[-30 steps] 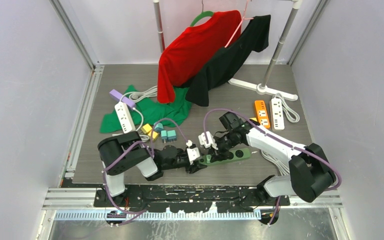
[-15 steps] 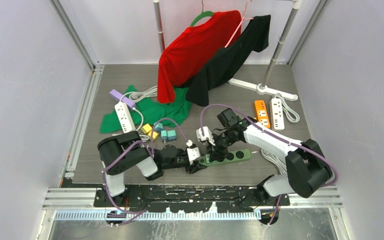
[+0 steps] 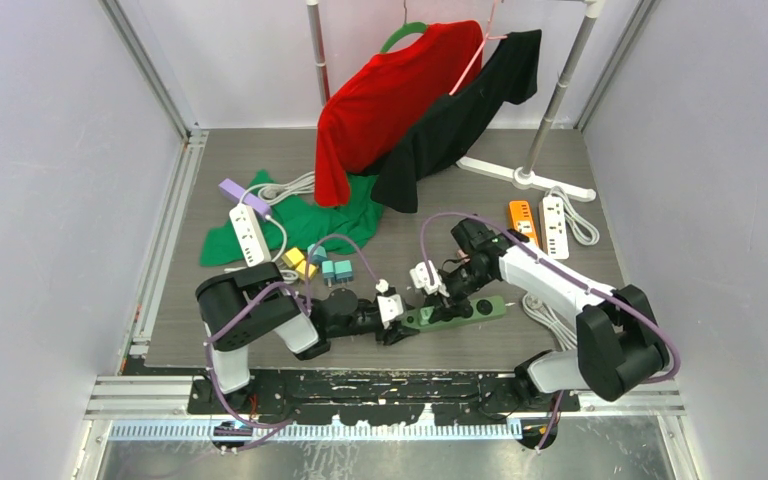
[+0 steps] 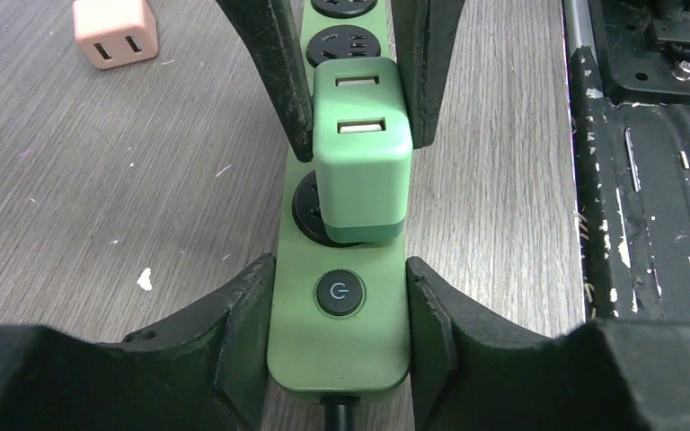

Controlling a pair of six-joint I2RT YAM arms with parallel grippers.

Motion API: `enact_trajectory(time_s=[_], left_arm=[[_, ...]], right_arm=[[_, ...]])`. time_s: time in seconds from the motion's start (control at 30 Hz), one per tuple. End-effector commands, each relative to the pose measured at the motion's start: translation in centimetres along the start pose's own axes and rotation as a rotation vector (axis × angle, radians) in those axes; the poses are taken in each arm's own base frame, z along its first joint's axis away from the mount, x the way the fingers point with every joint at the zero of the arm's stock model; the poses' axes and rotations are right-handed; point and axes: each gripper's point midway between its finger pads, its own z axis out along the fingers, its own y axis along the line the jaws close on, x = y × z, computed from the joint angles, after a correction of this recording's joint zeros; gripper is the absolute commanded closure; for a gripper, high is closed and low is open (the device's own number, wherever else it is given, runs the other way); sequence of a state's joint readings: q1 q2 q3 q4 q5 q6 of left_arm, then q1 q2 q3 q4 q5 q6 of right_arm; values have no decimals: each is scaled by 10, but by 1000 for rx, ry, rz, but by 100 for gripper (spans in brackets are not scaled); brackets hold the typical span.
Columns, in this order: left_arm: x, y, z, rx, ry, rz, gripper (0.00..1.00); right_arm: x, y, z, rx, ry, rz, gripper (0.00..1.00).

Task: Pull the plug off the socket
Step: Remove the plug from the socket.

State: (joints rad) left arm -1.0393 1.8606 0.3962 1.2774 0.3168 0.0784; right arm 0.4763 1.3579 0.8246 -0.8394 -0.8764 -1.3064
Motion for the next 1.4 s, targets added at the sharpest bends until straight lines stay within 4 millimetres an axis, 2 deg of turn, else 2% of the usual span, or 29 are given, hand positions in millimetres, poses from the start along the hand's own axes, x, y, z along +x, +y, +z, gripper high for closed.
enact_trajectory(time_s=[0.0,0.1,0.2,0.33,0.4,0.5,0.63,0.77,0.9,1.03,1.17,1.37], left_arm=[[-2,1,-2,2,-10,21,100],[-1,1,-2,2,-7,20,100],[-1,1,-2,1,-6,18,100],[0,1,-1,3,-1,19,100],[0,1,0,6,0,18,100],[1,0,-1,8,1,18,100],[0,-1,-1,12,-1,19,100],[0,-2,-1,16,-1,20,100],[0,-2,-1,19,-2,22,100],[0,-2,0,21,1,19,100],[2,-2,0,21,9,16,100],[2,-3,1,27,12,16,100]], right_arm=[[-12,32,14,-148,-52,-49,99],[-24,23,26,-137,-61,-15,99],[-31,0,25,-51,-48,66,99],[-17,-29,8,98,18,123,99],[-4,-34,-3,137,43,148,99],[10,-28,-18,127,89,113,99],[14,-1,-28,37,77,8,99],[1,21,-17,-61,-39,-43,95],[-9,26,-5,-117,-79,-40,95],[-18,6,4,-46,-74,15,97],[-21,-19,-1,67,-46,113,97],[1,-45,-25,210,78,176,97]])
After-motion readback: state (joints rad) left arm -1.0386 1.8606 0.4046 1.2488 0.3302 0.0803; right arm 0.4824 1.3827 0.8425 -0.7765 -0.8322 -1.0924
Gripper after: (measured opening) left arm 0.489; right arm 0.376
